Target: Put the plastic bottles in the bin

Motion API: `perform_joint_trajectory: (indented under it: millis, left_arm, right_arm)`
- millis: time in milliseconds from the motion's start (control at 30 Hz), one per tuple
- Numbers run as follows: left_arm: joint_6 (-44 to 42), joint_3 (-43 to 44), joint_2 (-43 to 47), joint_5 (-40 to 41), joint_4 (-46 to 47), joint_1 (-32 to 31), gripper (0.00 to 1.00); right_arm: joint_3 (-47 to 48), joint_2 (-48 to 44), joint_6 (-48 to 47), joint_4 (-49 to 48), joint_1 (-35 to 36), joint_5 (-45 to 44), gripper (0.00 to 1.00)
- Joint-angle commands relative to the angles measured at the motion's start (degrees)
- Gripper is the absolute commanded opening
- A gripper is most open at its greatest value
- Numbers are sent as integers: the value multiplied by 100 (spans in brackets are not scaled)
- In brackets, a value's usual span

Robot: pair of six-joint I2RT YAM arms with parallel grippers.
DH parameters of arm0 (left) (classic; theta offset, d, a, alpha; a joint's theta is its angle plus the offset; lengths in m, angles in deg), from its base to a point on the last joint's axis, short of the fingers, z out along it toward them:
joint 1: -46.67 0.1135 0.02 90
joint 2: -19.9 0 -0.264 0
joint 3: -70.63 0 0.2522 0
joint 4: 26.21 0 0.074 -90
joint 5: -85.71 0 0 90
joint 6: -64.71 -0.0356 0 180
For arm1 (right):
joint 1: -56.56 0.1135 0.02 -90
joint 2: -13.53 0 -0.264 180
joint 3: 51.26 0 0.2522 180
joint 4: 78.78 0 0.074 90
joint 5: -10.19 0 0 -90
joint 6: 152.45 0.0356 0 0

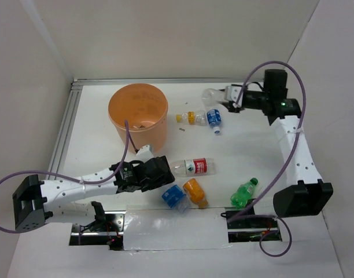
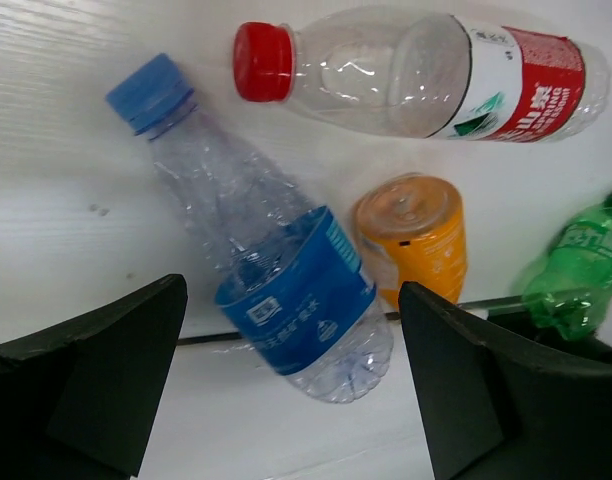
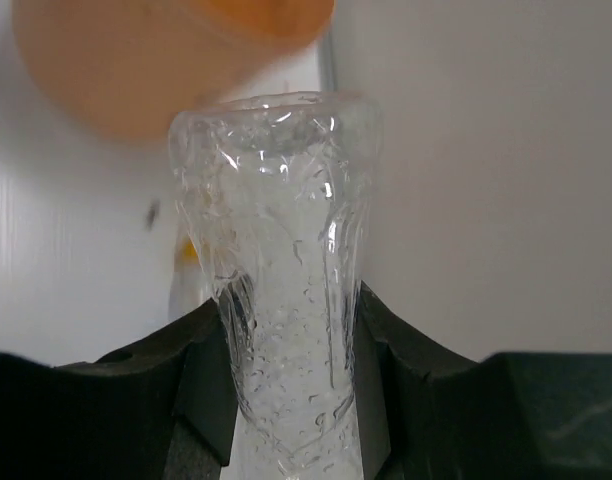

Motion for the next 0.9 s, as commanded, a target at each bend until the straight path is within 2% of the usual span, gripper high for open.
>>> perform_joint_trajectory:
  millis: [0,33,67,133,167,200,300,333,400,433,467,500,533,700,833,867]
  left_arm:
    - [356,-267,-79,-208,856,108,100]
    - [356,-346,-79,-288,1005,178,100]
    - [356,-417,-157,-349,1111,178,100]
    - [417,-497,-245,-411,1112,178,100]
    - [418,-592,-315,-411,1112,178,100]
    - [418,-698,-316,-411,1112,178,100]
    - [549,-883,-316,-411,1200,73,100]
    - [549,-953,-368,-411,1261,73,100]
    - [549,-954,-438,-411,1322,21,100]
    - [549,-954,-439,-411,1323,20,100]
    - [497,-954,-526,-411,1393,20,100]
    - [497,-954,-579,-411,1489,20,100]
    - [497,-954,-667,-411,1568,20,100]
    - [260,-1015,-1106,-526,2000,20,98]
    - [207,-954,-1484,-648,2227,20,83]
    - [207,-1015,-1485,-727,2228,20,68]
  right_arm:
    - [-99,-132,4126,-3837,1310,875,30]
    - [40,-1,4566,-4060,1705,699,30]
    - [607,444,4632,-4115,2397,462,30]
    - [1547,939,4885,-4054,3181,232,30]
    - [1797,1159,4974,-4123,3186,153,30]
    - [2008,1561,5036,-4194,3603,74,30]
    - [2817,2317,5037,-4169,4143,-6,31]
    - [2984,2495,5193,-4168,4222,-6,31]
    - [3258,2942,5500,-4107,4363,-6,39]
    - [3258,3058,5685,-4185,4363,-6,46]
    - [3258,3155,5835,-4186,4363,-67,60]
    - [3258,3330,5915,-4133,4363,-146,86]
    - [3258,3332,6168,-4133,4363,-243,99]
    - [2873,3060,6697,-4108,4118,-1216,99]
    - [2407,2332,6698,-3634,3540,-1413,99]
    - [2284,2208,6759,-3554,3398,-1413,99]
